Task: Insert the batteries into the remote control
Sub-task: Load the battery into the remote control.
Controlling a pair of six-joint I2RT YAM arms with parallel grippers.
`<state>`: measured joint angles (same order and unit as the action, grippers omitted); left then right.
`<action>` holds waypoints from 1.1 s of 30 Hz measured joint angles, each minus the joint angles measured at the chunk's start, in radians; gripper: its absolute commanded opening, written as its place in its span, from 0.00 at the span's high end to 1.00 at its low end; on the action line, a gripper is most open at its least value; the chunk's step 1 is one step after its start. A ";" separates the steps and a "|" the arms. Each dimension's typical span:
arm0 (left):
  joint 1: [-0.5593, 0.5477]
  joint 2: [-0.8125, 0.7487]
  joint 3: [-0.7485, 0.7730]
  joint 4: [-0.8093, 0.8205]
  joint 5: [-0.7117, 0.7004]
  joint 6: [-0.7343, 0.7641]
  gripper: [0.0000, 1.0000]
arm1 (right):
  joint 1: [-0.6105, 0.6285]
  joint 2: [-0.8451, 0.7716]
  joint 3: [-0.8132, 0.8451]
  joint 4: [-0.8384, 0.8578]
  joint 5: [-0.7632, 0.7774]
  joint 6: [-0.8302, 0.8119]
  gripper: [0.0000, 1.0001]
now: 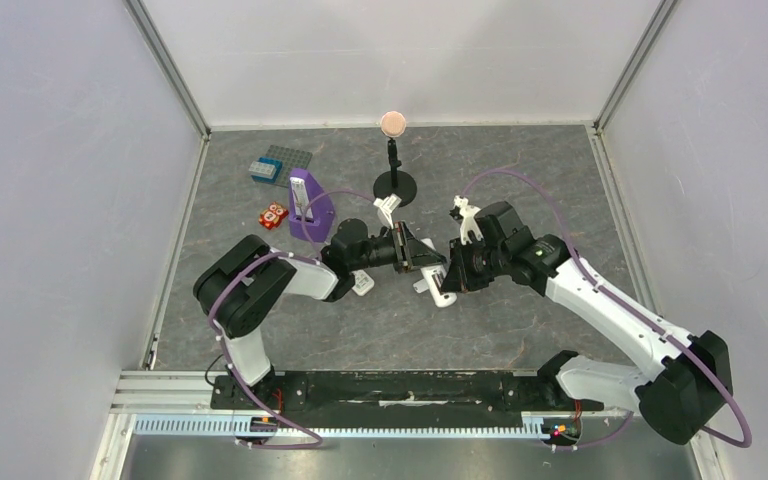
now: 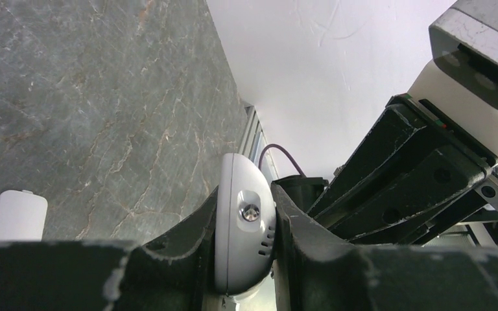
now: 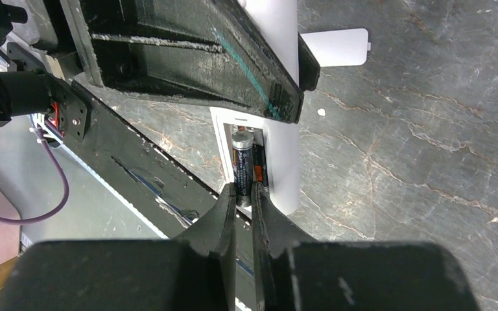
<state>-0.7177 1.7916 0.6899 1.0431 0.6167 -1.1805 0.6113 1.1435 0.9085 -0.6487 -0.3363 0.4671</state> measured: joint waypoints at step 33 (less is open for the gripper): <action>-0.029 0.032 0.013 0.008 -0.047 0.001 0.98 | 0.009 0.073 0.050 -0.112 0.009 -0.078 0.91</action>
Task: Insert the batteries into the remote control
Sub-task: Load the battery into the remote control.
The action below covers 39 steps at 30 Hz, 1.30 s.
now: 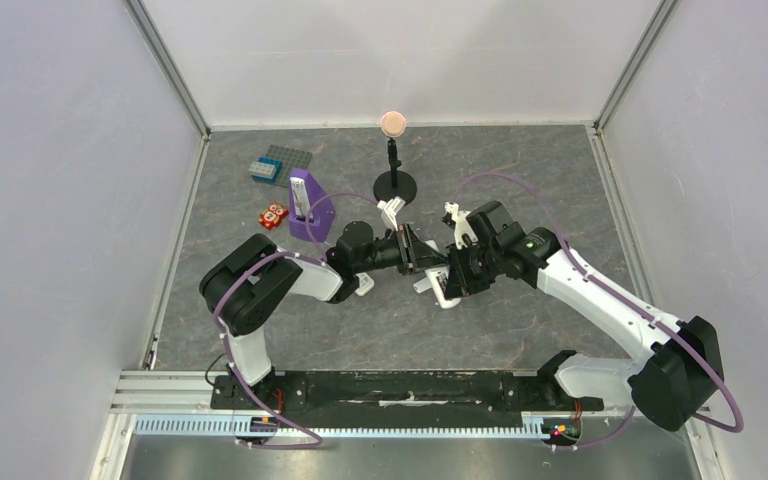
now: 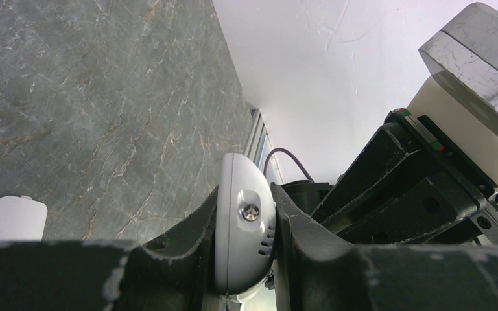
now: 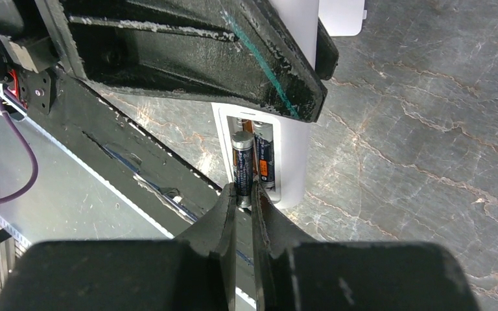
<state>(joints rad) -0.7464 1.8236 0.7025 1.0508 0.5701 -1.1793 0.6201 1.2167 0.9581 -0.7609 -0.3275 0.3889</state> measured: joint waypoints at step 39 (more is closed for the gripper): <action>-0.002 -0.009 0.012 0.176 -0.077 -0.346 0.98 | -0.002 -0.418 -0.037 0.172 0.229 0.179 0.41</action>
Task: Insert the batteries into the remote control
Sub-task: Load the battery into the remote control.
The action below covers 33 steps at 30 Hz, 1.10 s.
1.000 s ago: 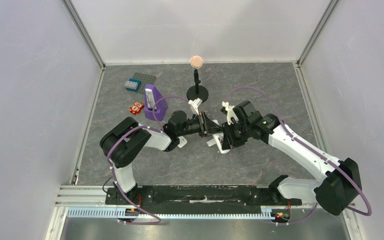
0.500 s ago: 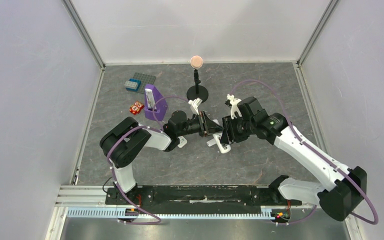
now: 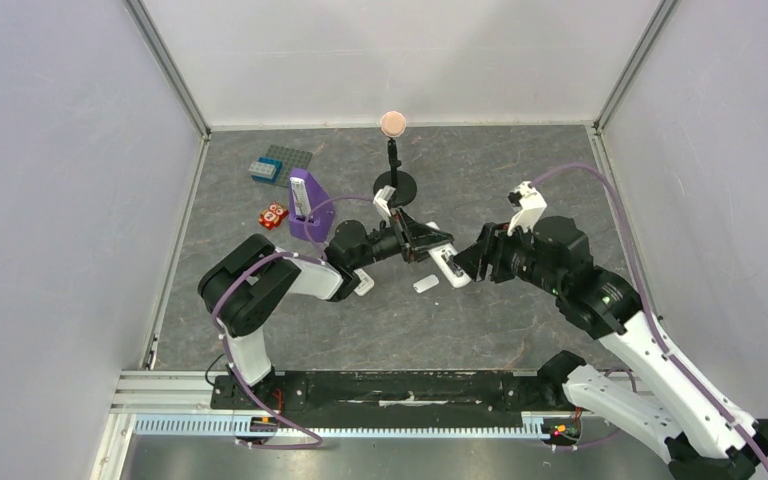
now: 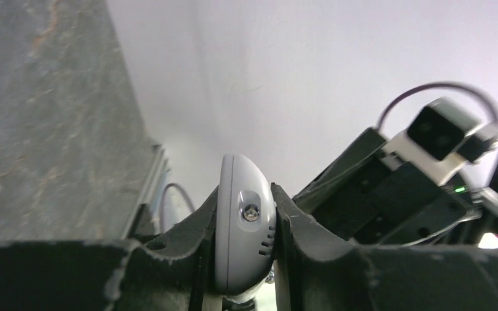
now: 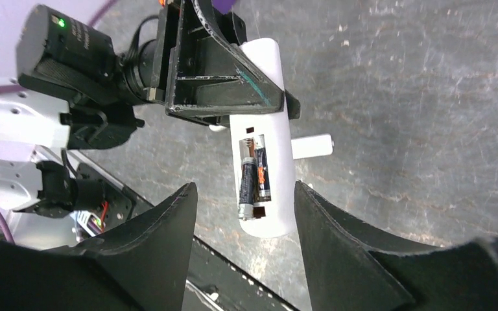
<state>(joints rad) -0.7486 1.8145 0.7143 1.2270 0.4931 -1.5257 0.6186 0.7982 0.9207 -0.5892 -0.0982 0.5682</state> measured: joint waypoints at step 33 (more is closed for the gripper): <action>-0.039 -0.182 0.026 -0.122 -0.149 -0.141 0.98 | 0.000 -0.109 -0.068 0.185 0.069 0.052 0.39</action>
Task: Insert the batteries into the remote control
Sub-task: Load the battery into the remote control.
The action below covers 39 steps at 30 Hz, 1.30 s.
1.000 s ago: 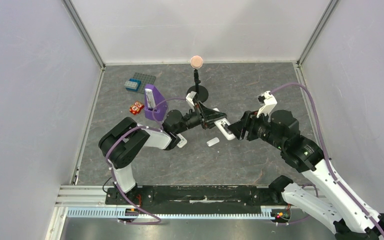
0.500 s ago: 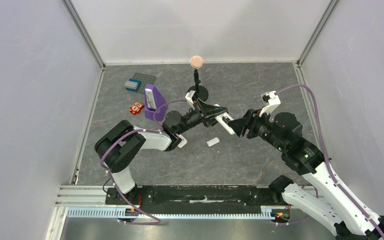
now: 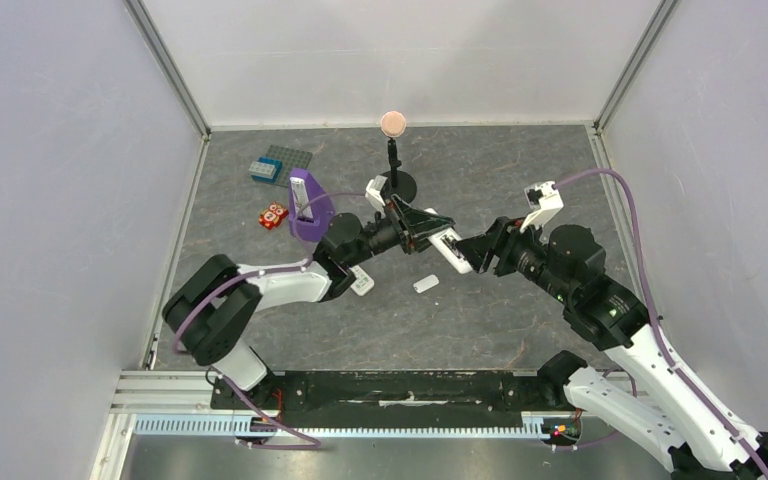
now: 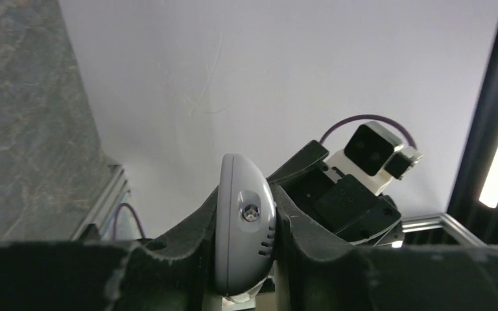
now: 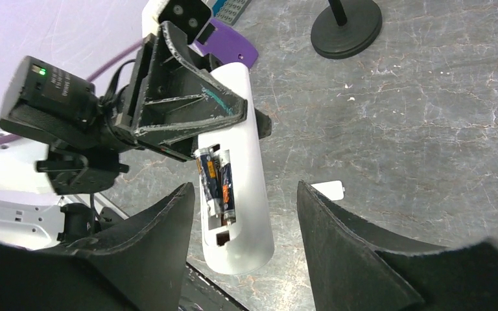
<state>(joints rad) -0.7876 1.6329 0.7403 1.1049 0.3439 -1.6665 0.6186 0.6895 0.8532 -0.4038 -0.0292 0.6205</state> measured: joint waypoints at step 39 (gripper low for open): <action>0.001 -0.190 0.085 -0.724 -0.030 0.402 0.98 | 0.074 0.307 0.131 -0.085 -0.225 -0.338 0.71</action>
<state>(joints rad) -0.7868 1.4425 0.8257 0.3813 0.3141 -1.2640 0.6926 0.9970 0.9844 -0.4889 -0.2546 0.2825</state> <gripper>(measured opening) 0.335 0.294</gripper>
